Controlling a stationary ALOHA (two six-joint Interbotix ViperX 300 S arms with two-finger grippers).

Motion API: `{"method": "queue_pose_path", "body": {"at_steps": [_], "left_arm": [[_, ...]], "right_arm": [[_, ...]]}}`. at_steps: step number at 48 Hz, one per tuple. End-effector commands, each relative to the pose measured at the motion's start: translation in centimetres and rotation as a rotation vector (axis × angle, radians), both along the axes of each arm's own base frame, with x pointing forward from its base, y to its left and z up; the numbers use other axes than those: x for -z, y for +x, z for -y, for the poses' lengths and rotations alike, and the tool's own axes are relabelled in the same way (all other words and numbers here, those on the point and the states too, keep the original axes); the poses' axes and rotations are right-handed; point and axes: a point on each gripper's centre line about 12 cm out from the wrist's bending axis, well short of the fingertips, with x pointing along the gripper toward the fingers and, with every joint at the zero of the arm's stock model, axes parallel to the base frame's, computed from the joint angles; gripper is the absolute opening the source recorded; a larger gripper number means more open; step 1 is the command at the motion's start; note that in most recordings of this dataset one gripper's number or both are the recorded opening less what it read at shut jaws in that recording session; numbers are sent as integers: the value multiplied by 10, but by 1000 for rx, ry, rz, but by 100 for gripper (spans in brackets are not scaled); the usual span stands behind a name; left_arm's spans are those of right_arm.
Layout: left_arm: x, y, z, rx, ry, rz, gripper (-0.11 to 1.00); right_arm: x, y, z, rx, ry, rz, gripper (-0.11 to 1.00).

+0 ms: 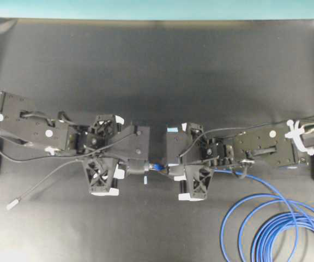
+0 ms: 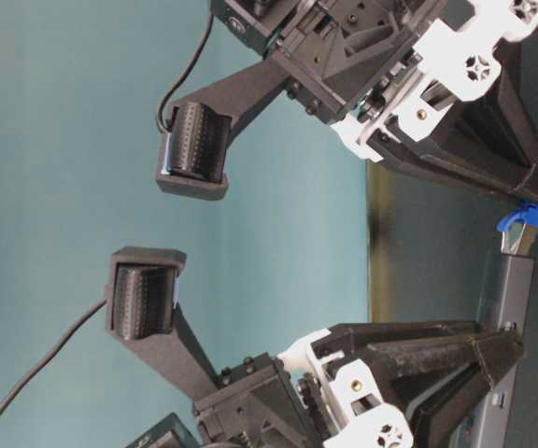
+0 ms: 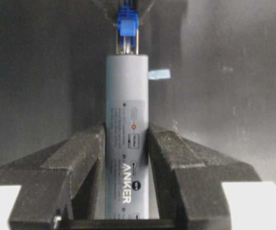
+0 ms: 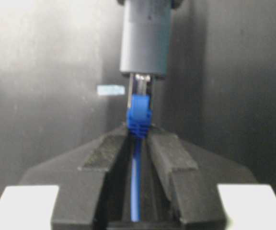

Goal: Insert the LAN cable into the hub.
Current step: 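Push the blue plug with the right gripper into the hub port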

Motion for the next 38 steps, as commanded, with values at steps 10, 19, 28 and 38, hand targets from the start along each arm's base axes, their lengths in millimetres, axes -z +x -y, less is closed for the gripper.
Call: {"method": "queue_pose_path", "body": {"at_steps": [10,19,28,38], "left_arm": [[-13,11,-4,-5,4,52,28],[-14,13,-4,-4,2,86,28],[-20,17,-3,4,6,130,28],[-26,27,-3,39,44,166,28]], "right_arm": [[-24,15,-1,-4,3,91,11],[-32,15,7,14,5,161,11],[-36,12,12,27,6,181,11],[-37,13,15,36,8,186,11]]}}
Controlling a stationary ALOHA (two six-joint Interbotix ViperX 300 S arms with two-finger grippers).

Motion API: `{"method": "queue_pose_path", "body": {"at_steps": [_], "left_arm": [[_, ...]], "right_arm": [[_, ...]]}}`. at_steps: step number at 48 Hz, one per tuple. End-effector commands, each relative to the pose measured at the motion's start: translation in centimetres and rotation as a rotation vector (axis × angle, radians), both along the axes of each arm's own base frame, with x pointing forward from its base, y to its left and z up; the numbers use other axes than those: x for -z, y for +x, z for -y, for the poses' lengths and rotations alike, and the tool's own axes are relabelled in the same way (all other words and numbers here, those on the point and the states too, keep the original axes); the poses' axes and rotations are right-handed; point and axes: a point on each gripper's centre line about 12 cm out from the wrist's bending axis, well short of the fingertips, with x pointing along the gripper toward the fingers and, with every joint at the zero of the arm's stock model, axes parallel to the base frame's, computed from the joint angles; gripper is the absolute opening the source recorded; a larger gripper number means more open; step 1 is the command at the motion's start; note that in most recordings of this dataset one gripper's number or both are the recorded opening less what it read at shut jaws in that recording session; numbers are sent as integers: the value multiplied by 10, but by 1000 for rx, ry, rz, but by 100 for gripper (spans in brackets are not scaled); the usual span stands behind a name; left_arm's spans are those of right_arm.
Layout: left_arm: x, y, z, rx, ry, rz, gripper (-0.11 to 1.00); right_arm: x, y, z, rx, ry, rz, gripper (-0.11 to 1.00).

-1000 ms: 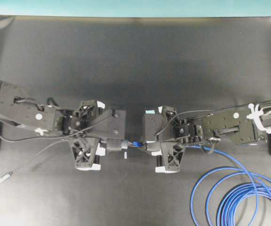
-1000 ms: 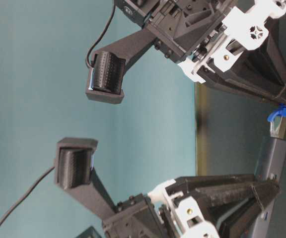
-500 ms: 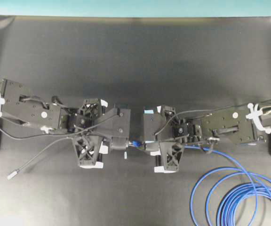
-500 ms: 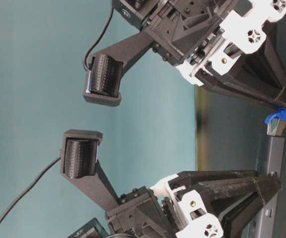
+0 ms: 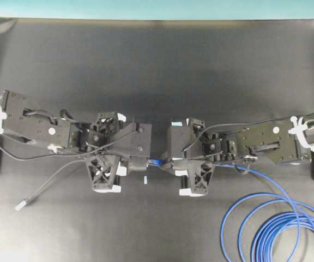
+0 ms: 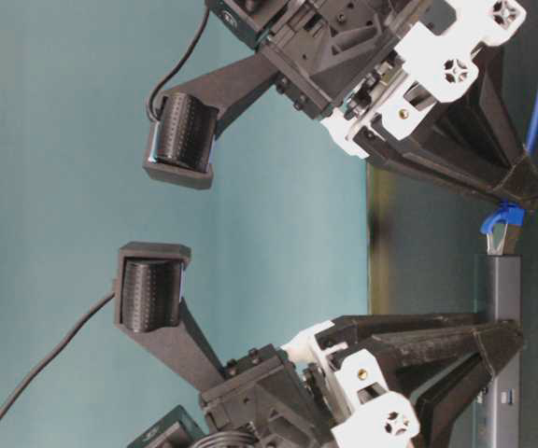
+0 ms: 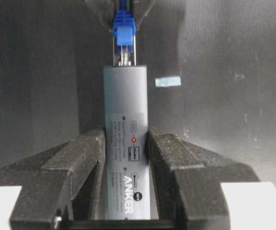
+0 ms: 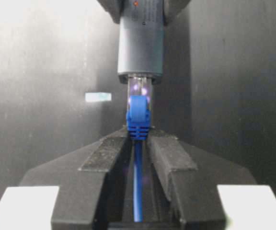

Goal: Insert the LAN cable into the hub.
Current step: 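Push the blue plug with the right gripper into the hub port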

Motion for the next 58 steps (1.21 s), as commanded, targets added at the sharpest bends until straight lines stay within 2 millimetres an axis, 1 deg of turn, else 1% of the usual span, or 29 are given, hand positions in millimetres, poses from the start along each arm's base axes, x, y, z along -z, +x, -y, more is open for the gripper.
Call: {"method": "queue_pose_path", "body": {"at_steps": [1,7,14,19,27,34,46,58], "left_arm": [[-31,23,1,24,19,138,28],[-33,27,2,39,35,143,28],[-32,27,3,55,52,142,28],[-34,26,2,61,61,145,28],[-39,31,1,65,70,161,28],[-42,34,-2,69,83,171,28],[-34,26,-3,61,76,134,28],[-32,23,-3,61,76,130,28]], "right_arm": [[-30,14,5,12,3,127,11],[-31,14,11,29,8,136,11],[-31,13,17,46,8,135,11],[-27,9,20,48,2,112,11],[-16,1,23,54,-3,59,11],[-12,-1,23,55,-2,45,11],[-8,-9,24,56,-2,29,11],[-7,-12,24,64,7,27,10]]}}
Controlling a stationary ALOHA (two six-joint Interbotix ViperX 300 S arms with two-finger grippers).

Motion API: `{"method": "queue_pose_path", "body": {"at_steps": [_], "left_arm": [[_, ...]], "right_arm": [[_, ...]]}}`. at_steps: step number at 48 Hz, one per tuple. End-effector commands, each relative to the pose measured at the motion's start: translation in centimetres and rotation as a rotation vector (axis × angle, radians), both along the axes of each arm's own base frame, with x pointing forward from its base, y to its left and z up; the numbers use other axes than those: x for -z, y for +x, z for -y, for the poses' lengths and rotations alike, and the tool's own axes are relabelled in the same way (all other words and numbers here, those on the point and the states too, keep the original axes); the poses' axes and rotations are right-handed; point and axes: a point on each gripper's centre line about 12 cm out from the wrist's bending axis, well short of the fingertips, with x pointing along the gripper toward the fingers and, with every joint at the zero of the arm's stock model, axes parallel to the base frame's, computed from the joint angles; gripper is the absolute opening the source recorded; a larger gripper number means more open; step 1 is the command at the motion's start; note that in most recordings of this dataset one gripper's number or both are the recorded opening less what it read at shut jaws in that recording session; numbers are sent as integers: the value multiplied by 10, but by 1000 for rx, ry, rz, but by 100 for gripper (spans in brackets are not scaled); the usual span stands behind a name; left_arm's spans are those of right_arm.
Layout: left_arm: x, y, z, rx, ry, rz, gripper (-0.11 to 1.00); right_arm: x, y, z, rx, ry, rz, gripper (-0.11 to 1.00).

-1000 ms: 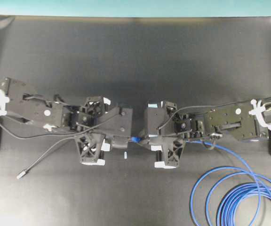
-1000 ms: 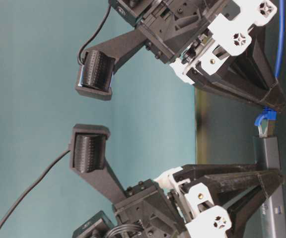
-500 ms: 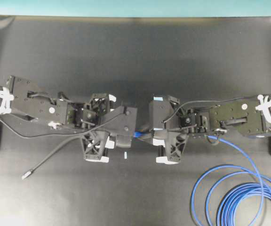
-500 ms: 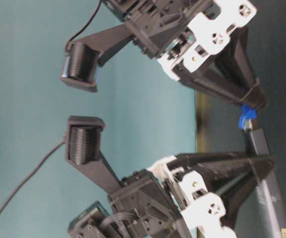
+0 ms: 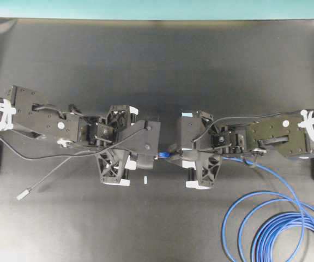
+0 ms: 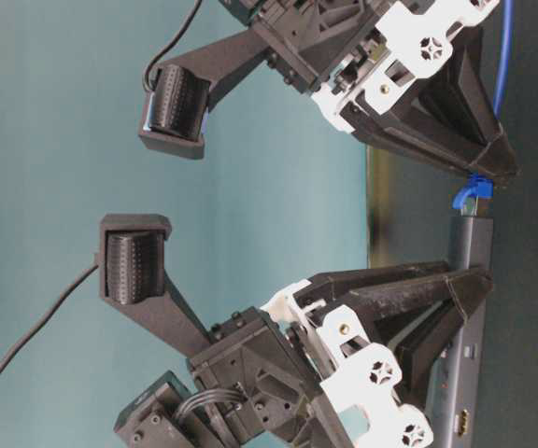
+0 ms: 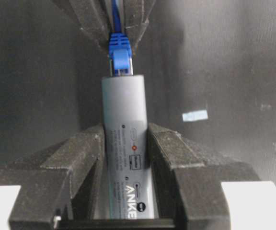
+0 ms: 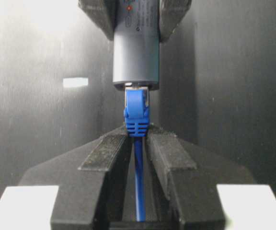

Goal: Insert the LAN cable into the hub.
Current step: 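Push the blue plug with the right gripper into the hub port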

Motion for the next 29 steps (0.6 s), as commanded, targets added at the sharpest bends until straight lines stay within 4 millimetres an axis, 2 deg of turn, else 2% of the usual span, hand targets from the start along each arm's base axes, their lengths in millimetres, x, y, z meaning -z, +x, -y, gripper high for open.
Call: {"method": "queue_pose_path", "body": {"at_steps": [1,5,7,15,20,22,29], "left_arm": [[-23,7,4,17,7,83,28],[-22,6,4,16,6,80,28],[-21,5,4,16,6,75,28],[-15,-2,4,13,4,43,28],[-11,-9,3,-5,-12,-1,29],[-9,-11,3,-16,-23,-12,35],[-5,-18,3,-44,-52,-27,77]], "right_arm": [[-10,5,6,25,11,41,10],[-10,5,6,31,18,41,11],[-9,4,5,36,27,37,17],[-10,0,4,62,65,37,65],[-13,-9,2,66,76,40,85],[-15,-13,3,66,76,41,86],[-26,-31,3,72,87,62,84]]}}
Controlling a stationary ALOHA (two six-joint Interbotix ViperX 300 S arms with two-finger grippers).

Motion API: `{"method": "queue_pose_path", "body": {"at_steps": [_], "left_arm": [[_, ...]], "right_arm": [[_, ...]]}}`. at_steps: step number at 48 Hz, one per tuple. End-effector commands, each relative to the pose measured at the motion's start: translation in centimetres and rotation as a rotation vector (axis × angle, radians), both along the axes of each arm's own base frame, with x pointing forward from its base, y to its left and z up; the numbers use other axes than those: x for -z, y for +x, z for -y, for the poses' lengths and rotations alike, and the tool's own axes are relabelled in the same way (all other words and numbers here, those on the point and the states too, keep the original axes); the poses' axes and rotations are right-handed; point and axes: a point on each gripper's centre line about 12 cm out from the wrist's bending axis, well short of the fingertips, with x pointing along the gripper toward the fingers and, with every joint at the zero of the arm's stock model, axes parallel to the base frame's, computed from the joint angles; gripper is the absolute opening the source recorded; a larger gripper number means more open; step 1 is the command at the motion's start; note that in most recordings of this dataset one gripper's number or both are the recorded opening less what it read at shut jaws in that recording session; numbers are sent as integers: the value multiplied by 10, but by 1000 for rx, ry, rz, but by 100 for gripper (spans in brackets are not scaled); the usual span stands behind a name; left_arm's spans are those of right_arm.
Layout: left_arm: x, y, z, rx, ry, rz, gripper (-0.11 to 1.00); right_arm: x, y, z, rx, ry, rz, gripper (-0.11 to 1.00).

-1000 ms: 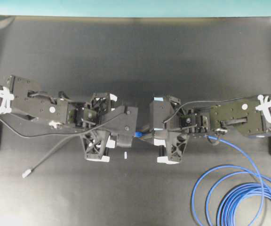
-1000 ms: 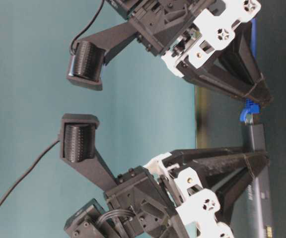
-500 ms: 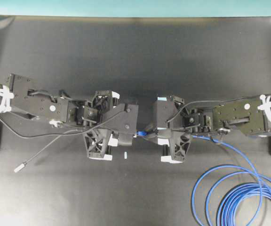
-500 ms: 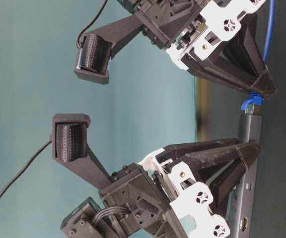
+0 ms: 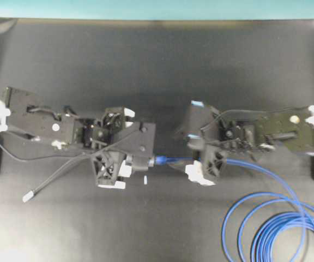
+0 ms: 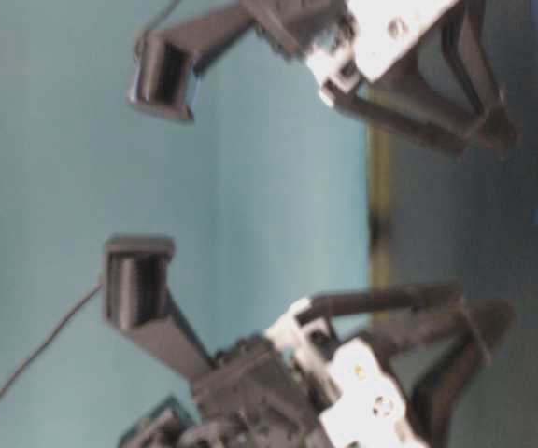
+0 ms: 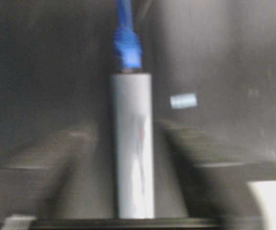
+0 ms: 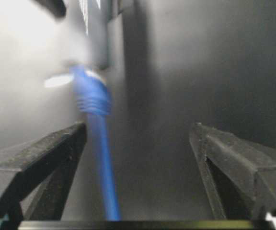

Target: Insert the LAN cable into the hub.

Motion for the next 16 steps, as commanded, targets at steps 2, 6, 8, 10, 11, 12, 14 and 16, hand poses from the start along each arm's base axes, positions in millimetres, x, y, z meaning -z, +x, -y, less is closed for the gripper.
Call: {"method": "queue_pose_path", "body": {"at_steps": [2,6,8,10,11,12,14,16], "left_arm": [[-10,-3,1,-6,-8,26,84],[-9,-5,1,-5,-8,23,83],[-9,-6,2,-3,-8,21,82],[-10,-8,2,-3,-9,23,81],[-10,-9,3,0,-8,23,81],[-11,-11,3,-1,-9,23,81],[-12,-16,2,-2,-8,25,81],[-15,-22,2,-4,-10,29,81]], "right_arm": [[-19,-8,0,11,16,58,84],[-26,-17,1,13,20,73,84],[-28,-21,1,13,20,78,84],[-32,-25,1,13,21,85,84],[-32,-27,1,13,21,84,84],[-34,-30,1,13,21,87,84],[-38,-36,2,12,22,93,84],[-41,-41,2,12,22,96,84]]}}
